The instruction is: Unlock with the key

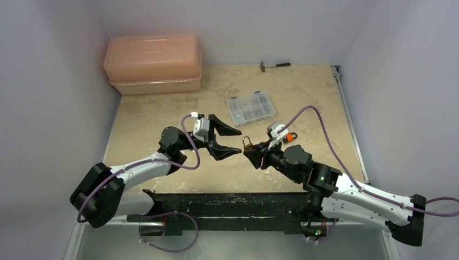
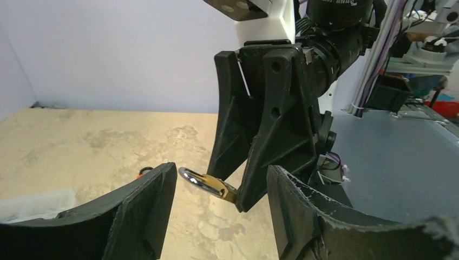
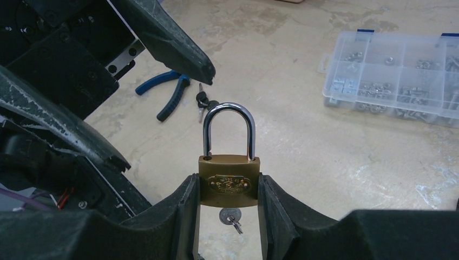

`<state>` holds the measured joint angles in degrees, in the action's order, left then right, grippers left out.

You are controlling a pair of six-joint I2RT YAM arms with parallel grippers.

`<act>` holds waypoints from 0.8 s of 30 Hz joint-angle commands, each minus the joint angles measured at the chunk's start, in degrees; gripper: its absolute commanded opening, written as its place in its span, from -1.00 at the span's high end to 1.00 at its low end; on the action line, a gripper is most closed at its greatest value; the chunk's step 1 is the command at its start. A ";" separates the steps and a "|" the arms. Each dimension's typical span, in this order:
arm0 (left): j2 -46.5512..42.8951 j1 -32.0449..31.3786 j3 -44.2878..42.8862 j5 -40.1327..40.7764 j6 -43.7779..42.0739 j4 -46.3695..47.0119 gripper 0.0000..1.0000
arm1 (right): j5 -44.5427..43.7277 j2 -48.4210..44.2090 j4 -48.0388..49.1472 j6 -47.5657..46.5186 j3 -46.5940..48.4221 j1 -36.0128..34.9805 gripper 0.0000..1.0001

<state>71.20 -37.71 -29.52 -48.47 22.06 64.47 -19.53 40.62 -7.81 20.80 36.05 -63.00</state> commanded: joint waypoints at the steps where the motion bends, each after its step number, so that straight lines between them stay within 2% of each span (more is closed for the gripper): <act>1: 1.56 -1.48 -2.60 -0.86 1.74 2.15 -0.28 | 0.19 0.75 2.53 -2.29 2.88 -0.05 1.00; 5: 2.74 -2.10 -3.17 1.46 0.91 0.27 -0.22 | 1.04 0.82 3.55 -2.81 3.34 -0.08 1.00; 13: 3.25 -2.17 -3.68 5.81 -0.70 -2.48 -0.25 | 1.73 0.71 3.82 -3.04 3.53 -0.10 1.00; 17: 3.88 -2.23 -4.16 5.16 -0.60 -3.19 -0.27 | 2.10 0.68 4.27 -3.04 3.65 -0.10 1.00; 24: 4.83 -2.96 -5.28 3.28 -1.75 -5.87 -0.15 | 2.78 -0.23 4.53 -2.78 4.81 -0.05 1.00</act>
<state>75.66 -40.16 -32.25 -43.77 21.93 58.98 -17.47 41.95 -7.66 18.79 36.99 -63.00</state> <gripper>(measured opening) 0.590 0.427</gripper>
